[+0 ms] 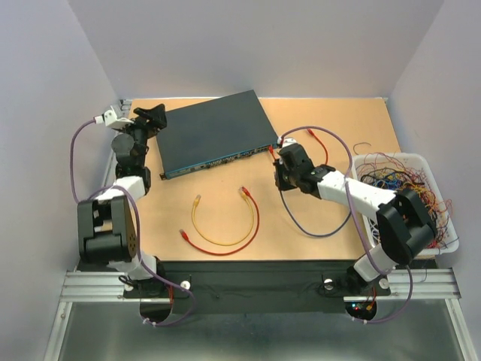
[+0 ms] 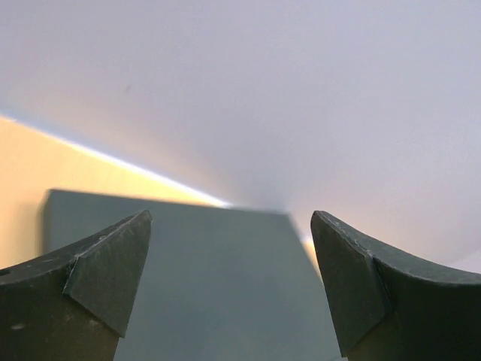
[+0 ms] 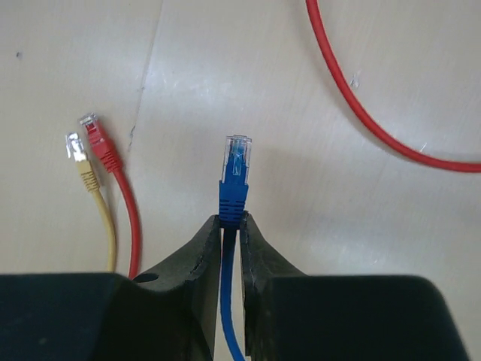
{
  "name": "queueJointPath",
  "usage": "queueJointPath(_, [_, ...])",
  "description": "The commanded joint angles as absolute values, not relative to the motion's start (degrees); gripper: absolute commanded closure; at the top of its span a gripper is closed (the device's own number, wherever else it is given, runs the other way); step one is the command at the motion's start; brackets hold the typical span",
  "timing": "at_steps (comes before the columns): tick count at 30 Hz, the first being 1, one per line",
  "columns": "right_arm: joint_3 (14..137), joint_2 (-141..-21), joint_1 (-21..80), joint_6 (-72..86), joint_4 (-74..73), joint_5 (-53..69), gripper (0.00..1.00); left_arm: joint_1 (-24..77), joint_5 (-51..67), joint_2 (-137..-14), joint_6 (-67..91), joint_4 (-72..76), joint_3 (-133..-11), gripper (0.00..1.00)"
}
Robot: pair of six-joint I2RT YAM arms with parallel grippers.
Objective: Insert the plug into the switch port
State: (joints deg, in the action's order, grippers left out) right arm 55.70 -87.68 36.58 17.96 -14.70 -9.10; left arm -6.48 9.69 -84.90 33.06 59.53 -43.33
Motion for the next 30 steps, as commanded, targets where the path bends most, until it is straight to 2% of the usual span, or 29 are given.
queueJointPath(1, [61.60, -91.84, 35.16, 14.07, -9.58, -5.63, 1.00, -6.94, 11.40, -96.56, 45.61, 94.26, -42.88, 0.01])
queueJointPath(2, [62.31, -92.54, 35.07, 13.45, -9.32, -5.36, 1.00, -7.99, 15.43, -105.03, 53.10, 104.49, -44.46, 0.01])
queueJointPath(3, [63.27, -93.33, 34.98, 13.45, -9.32, -5.27, 1.00, -8.87, 15.47, -105.12, 58.39, 111.55, -46.56, 0.01])
queueJointPath(4, [64.76, -94.21, 35.07, 12.93, -9.23, -5.10, 1.00, -10.18, 24.08, -115.21, 63.49, 119.89, -53.80, 0.01])
queueJointPath(5, [65.47, -95.61, 34.89, 12.75, -9.14, -5.01, 1.00, -12.02, 28.69, -118.27, 73.46, 117.88, -59.18, 0.01])
queueJointPath(6, [66.09, -96.32, 34.72, 12.48, -9.23, -4.92, 1.00, -12.13, 33.35, -121.17, 73.56, 118.47, -62.98, 0.01])
queueJointPath(8, [67.15, -97.38, 34.63, 12.22, -9.23, -4.83, 1.00, -11.43, 25.36, -118.76, 66.04, 118.74, -59.01, 0.01])
queueJointPath(9, [67.41, -97.56, 34.54, 12.04, -9.23, -4.75, 1.00, -10.29, 19.48, -114.48, 62.79, 115.43, -56.19, 0.01])
queueJointPath(12, [68.38, -98.70, 34.54, 11.87, -9.23, -4.83, 0.99, -10.28, 27.57, -109.26, 48.56, 89.41, -64.82, 0.01])
queueJointPath(13, [68.47, -99.14, 34.45, 11.87, -9.23, -4.49, 1.00, -8.28, 23.59, -105.33, 35.29, 66.07, -70.78, 0.01])
queueJointPath(14, [68.90, -99.40, 34.45, 11.87, -9.23, -4.31, 1.00, -6.35, 16.42, -102.86, 27.59, 55.30, -73.01, 0.01])
queueJointPath(15, [68.99, -100.10, 34.45, 12.21, -9.23, -4.13, 0.99, -1.37, 0.43, -99.79, 20.81, 43.01, -74.95, 0.01])
queueJointPath(17, [68.99, -100.46, 34.45, 12.39, -9.23, -3.78, 1.00, 1.91, -11.38, -98.44, 7.55, 40.18, -76.99, 0.01])
queueJointPath(18, [68.91, -100.81, 34.45, 12.57, -9.23, -3.34, 0.99, 1.93, -13.77, -97.92, 7.82, 40.08, -77.17, 0.01])
queueJointPath(21, [68.91, -101.16, 34.45, 12.39, -9.23, -3.69, 1.00, -2.00, -5.75, -100.01, 11.77, 40.87, -78.39, 0.01])
queueJointPath(22, [68.73, -101.08, 34.45, 12.22, -9.32, -4.13, 1.00, -3.07, -1.62, -103.06, 11.52, 37.91, -83.88, 0.01])
queueJointPath(23, [68.73, -100.90, 34.45, 12.13, -9.32, -4.57, 0.99, -2.38, -4.11, -105.01, 9.69, 33.53, -88.55, 0.01])
queueJointPath(24, [68.47, -100.64, 34.37, 12.22, -9.32, -4.92, 0.99, -1.33, -9.44, -107.29, 7.23, 27.92, -94.25, 0.02])
queueJointPath(25, [67.94, -100.29, 34.37, 11.87, -9.32, -5.10, 1.00, -0.19, -20.54, -112.45, 0.77, 19.07, -104.57, 0.02])
queueJointPath(27, [67.50, -99.58, 34.02, 11.69, -9.32, -5.54, 0.99, 3.15, -26.52, -115.82, -5.16, 17.75, -110.10, 0.01])
queueJointPath(30, [67.06, -99.58, 32.79, 11.25, -9.40, -5.71, 1.00, 2.99, -24.09, -116.99, -6.07, 21.43, -110.57, 0.01])
